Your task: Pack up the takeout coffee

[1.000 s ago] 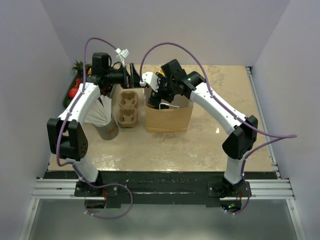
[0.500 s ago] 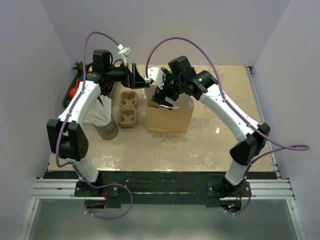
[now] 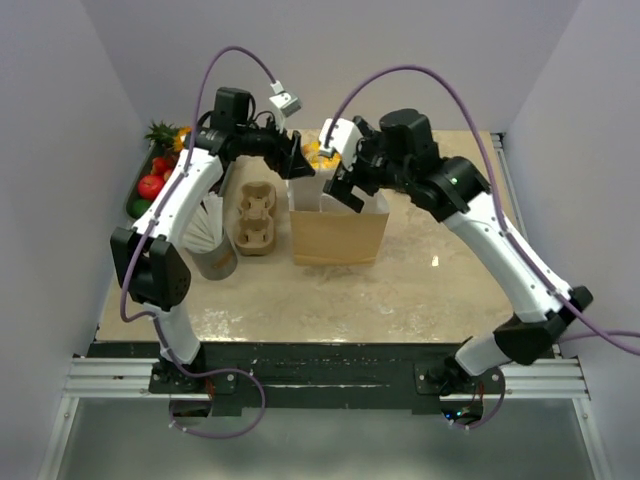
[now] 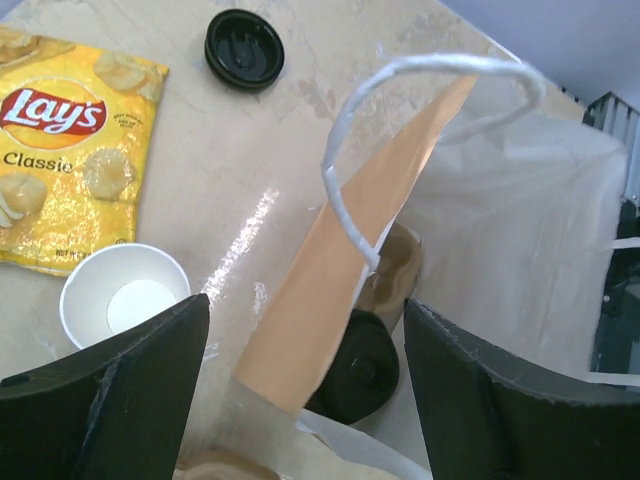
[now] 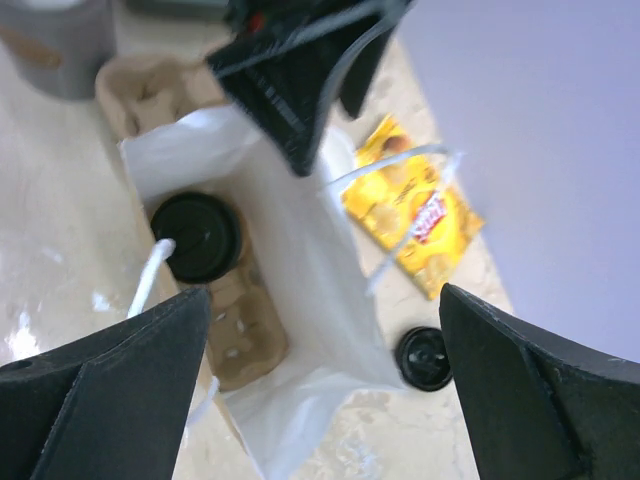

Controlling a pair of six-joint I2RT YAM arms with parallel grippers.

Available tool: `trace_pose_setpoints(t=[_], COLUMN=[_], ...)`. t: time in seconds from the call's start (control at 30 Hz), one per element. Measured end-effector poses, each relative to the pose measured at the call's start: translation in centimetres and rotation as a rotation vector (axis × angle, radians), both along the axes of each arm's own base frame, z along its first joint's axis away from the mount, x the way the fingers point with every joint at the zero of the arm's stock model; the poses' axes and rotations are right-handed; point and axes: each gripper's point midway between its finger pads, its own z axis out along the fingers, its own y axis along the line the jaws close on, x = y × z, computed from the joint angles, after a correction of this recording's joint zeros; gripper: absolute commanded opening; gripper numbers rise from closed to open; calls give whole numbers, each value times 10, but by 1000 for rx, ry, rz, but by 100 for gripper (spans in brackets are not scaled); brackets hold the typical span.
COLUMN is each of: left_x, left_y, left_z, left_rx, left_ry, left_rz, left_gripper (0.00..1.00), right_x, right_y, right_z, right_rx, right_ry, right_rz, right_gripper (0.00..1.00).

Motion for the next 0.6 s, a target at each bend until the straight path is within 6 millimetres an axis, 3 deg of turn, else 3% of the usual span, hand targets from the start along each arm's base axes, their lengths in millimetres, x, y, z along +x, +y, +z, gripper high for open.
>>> trace_pose_setpoints(t=[0.17, 0.27, 0.43, 0.6], left_x=[-1, -5, -4, 2], left_y=[1, -1, -7, -2], left_z=[-17, -20, -19, -3], left_rx=[56, 78, 93, 109], left_ry=[-1, -16, -54, -112], left_rz=[-49, -69, -74, -39], left_gripper=[77, 80, 95, 93], right_x=[-10, -9, 8, 22], right_y=[-23, -32, -29, -24], right_z=[66, 83, 65, 43], right_rx=[153, 201, 198, 178], right_ry=[-171, -225, -208, -162], right_rz=[-75, -114, -169, -191], right_gripper=[99, 99, 97, 96])
